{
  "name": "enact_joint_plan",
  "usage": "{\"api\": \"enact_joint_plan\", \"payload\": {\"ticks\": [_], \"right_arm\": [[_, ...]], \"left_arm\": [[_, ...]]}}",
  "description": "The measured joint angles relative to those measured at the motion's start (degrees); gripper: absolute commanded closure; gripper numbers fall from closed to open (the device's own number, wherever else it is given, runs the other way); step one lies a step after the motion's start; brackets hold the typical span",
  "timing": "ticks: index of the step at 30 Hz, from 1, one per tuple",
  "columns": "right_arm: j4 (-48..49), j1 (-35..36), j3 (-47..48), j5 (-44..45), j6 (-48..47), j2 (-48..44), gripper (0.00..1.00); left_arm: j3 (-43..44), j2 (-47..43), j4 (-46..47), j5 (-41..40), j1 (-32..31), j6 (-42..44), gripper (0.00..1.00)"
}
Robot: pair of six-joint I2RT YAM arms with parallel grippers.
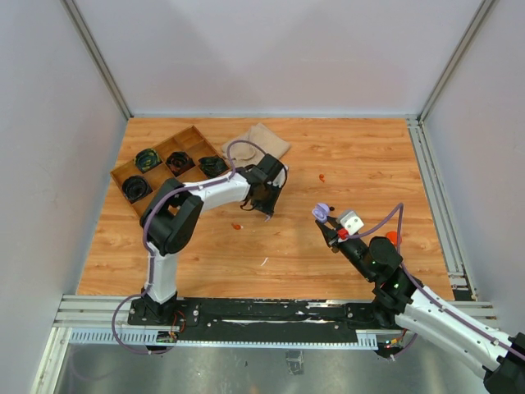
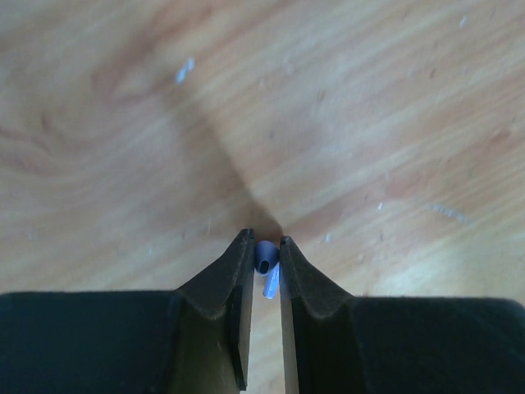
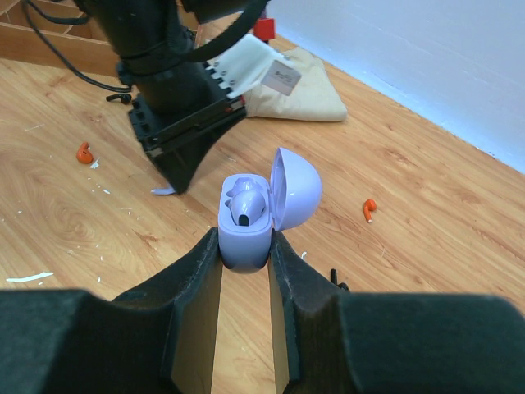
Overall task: Insert the wireless bluetooth earbuds into the charging case
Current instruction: Pick up the earbud from the center of the board.
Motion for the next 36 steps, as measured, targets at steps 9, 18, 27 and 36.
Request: {"api": "enact_joint_plan", "payload": {"ticks": [9, 18, 27, 36], "right_arm": [[0.5, 0.0, 0.0, 0.0, 0.0, 1.1, 0.99], [1.0, 0.0, 0.0, 0.0, 0.0, 1.4, 0.99], [1.3, 0.0, 0.0, 0.0, 0.0, 1.4, 0.99], [1.3, 0.0, 0.0, 0.0, 0.0, 1.3, 0.99]], "left_arm": [[-8.7, -6.4, -1.9, -0.1, -0.6, -2.8, 0.71], [-7.6, -6.5, -6.7, -0.9, -0.7, -3.4, 0.62], [-4.2, -4.6, -11.9, -2.2, -1.0, -3.3, 0.59], [0.4, -2.5, -14.6, -2.8, -2.6, -2.3, 0.58]]}}
